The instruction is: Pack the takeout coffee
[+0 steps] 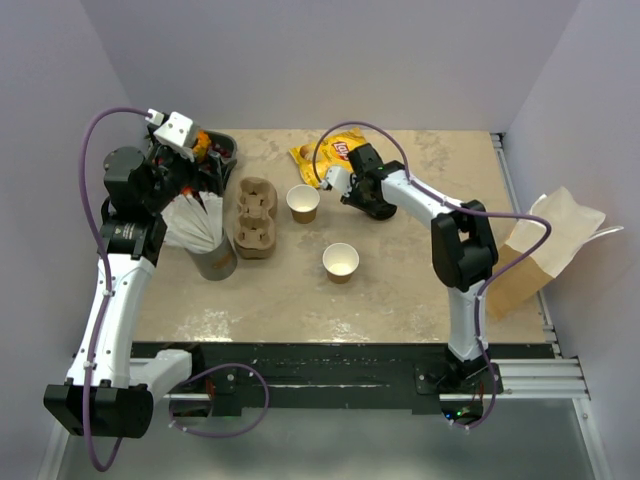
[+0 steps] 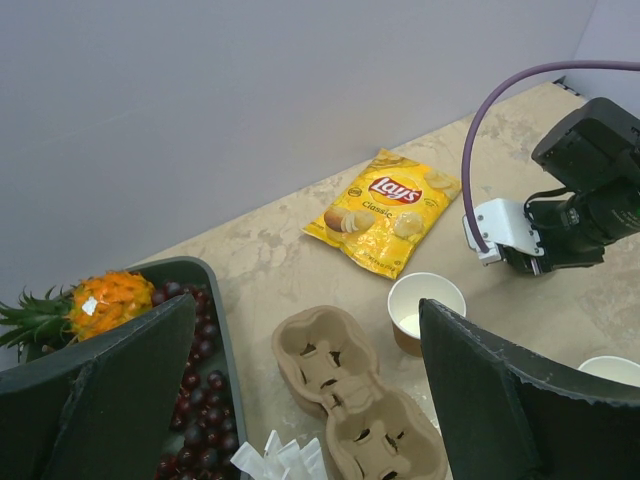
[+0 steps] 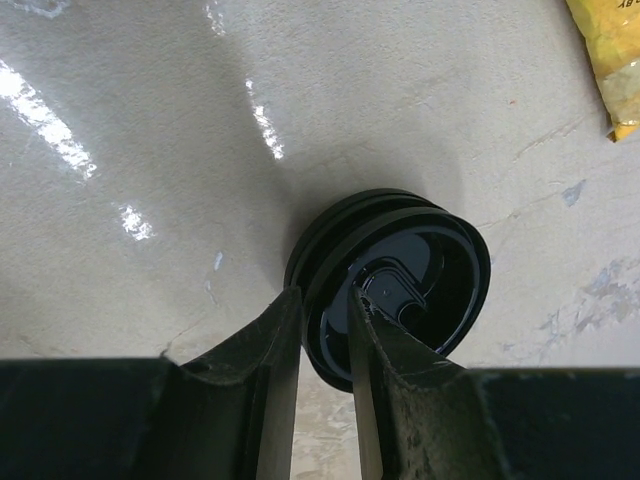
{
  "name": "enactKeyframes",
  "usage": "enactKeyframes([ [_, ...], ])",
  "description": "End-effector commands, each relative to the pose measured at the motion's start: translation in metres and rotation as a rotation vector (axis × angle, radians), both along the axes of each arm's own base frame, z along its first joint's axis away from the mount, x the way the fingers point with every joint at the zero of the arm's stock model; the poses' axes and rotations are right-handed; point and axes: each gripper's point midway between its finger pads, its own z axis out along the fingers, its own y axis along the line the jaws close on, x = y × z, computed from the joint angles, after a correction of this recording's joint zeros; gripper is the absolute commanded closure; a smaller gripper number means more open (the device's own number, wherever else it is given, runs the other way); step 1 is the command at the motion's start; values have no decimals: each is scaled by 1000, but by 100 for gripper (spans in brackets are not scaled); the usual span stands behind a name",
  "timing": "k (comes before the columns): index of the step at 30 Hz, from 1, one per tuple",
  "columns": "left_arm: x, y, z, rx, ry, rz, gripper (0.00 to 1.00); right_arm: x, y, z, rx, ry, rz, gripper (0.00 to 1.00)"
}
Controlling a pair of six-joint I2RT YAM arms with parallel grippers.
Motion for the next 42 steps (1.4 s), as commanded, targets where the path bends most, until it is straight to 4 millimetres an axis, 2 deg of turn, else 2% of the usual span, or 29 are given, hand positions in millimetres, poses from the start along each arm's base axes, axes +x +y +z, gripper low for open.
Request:
enactKeyframes([
  [1,2,1,19,-9,-60,-1,3,12,-2,16,4,-41,-35,72],
  [16,3,0,19,-13,-61,-5,3,12,-5,12,-7,-21,-60,84],
  [21,4,0,16,-13,-54,-7,3,14,-4,13,2,-27,-83,78],
  [42,5,0,13,-18,-45,-10,3,15,-12,6,-20,-21,-131,78],
])
